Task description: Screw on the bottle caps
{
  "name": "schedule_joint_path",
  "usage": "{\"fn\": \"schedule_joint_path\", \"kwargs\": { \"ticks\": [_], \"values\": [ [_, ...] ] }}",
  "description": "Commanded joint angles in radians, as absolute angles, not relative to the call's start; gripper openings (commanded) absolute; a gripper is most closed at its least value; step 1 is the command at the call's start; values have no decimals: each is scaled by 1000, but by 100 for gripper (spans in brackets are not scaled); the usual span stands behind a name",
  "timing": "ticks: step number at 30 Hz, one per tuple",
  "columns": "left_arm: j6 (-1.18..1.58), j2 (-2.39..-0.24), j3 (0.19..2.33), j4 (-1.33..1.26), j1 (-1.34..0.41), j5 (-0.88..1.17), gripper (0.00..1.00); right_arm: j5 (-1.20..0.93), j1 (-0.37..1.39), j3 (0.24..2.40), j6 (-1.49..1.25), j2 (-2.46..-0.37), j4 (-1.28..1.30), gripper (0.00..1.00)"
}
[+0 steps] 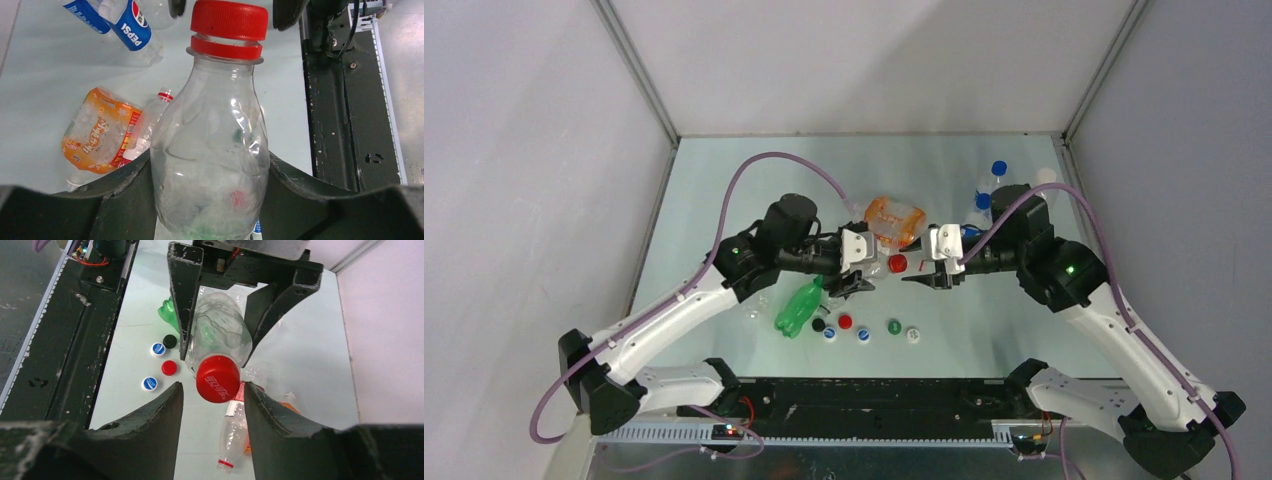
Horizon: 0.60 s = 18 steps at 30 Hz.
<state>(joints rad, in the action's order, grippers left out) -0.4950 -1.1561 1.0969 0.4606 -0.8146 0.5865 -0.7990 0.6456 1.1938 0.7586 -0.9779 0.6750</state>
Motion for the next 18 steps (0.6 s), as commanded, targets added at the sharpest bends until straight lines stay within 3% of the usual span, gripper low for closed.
{"fn": "schedule_joint_path", "kwargs": {
  "ticks": [1, 6, 8, 11, 13, 16, 18],
  "values": [
    [-473, -1168, 1158, 458, -808, 632, 19, -849, 652, 1206, 790, -994, 667, 48],
    [-475, -1180, 1175, 458, -808, 640, 19, -868, 652, 1206, 776, -1011, 652, 41],
    [-477, -1185, 1181, 456, -808, 642, 19, -866, 651, 1206, 757, -1019, 644, 33],
    [-479, -1187, 1180, 442, -808, 615, 19, -849, 646, 1206, 678, -1031, 618, 8],
    [-468, -1175, 1148, 384, -809, 550, 19, -838, 637, 1206, 568, -1044, 583, 0],
    [-476, -1140, 1069, 262, -837, 372, 19, -815, 622, 1206, 355, -1087, 517, 0],
    [-518, -1108, 1004, 163, -878, 138, 19, -757, 608, 1206, 83, -1125, 458, 0]
  ]
}}
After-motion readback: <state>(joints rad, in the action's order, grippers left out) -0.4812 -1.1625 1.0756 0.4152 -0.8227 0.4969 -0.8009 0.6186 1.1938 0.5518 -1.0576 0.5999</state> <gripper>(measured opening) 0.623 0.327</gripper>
